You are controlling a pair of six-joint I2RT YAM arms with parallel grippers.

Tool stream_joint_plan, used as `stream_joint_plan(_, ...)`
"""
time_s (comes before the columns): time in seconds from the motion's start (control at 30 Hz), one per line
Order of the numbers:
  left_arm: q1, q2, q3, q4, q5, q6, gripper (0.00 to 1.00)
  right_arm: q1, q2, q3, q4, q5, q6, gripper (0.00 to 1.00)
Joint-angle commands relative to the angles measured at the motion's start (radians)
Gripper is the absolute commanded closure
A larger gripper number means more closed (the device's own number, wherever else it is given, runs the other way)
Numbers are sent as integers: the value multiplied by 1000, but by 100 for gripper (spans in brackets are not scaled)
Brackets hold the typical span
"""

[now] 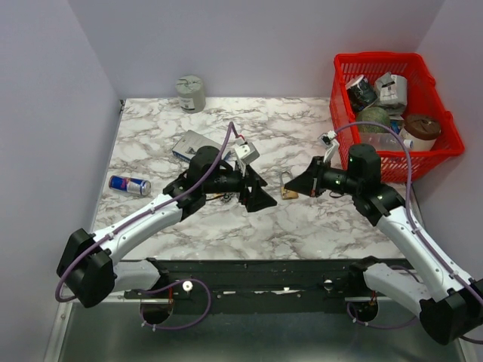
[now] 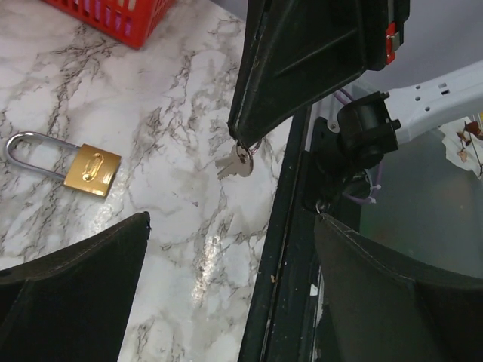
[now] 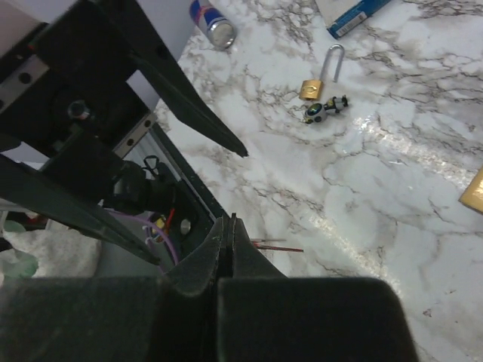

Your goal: Unlock with the key

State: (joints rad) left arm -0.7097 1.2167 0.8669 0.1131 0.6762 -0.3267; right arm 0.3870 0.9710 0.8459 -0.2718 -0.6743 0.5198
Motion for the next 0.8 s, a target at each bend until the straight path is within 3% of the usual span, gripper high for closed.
stream_joint_plan(0.0, -30, 30, 41, 76, 49, 5, 5, 7, -43, -33, 42, -96, 69, 99)
stream_joint_plan(0.4, -76, 72, 43, 119, 82, -15, 18, 9, -107, -47, 69, -143, 126, 99)
stream_joint_plan(0.77, -109, 84, 35, 190, 123, -64, 39, 9, -112, -51, 77, -146, 138, 99)
